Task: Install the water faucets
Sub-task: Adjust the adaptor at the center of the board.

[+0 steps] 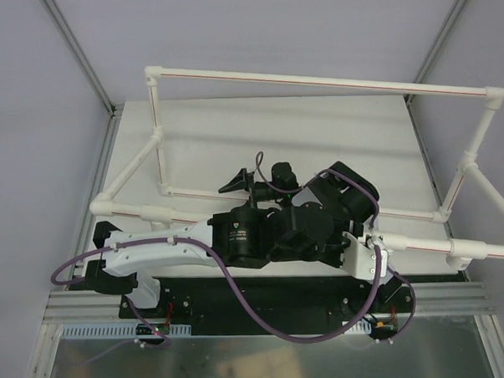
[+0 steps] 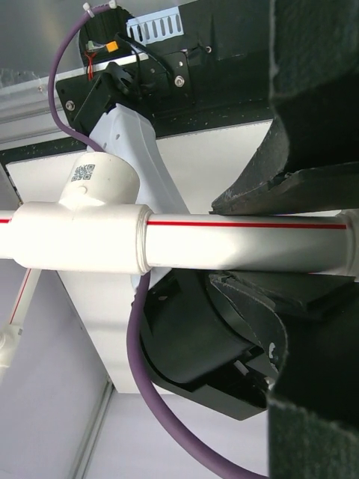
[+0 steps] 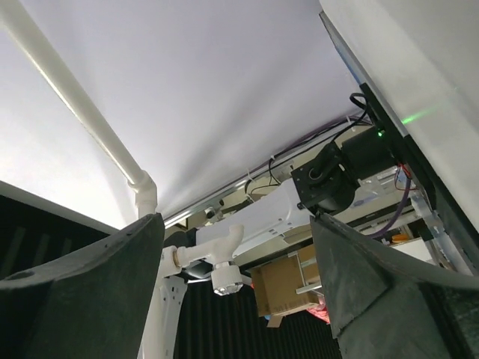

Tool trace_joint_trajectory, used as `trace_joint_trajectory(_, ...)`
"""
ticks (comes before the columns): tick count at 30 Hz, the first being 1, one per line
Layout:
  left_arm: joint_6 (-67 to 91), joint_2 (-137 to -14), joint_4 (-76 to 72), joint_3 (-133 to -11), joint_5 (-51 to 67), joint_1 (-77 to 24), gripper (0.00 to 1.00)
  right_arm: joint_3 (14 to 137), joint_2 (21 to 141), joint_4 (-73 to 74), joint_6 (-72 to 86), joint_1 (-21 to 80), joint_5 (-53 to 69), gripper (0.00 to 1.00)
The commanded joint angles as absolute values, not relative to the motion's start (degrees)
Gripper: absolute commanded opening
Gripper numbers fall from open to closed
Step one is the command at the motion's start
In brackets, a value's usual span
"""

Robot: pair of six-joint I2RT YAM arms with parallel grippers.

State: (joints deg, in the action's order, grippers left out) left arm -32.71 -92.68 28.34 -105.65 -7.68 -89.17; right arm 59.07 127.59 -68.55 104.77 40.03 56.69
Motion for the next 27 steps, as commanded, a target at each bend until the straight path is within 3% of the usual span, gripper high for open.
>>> trace_joint_trajectory(1,-34.45,-91.32,17.93,-110.12,-11.51,-88.77,0.0,54.42,127.18,-87.27,109.7,38.68,54.94,0.87)
trace_joint_trajectory(27,-39.64,-90.79,17.58,-115.14,-12.66,-81.83,0.0,22.95,112.59,-87.36,93.43,42.89,41.58,0.88)
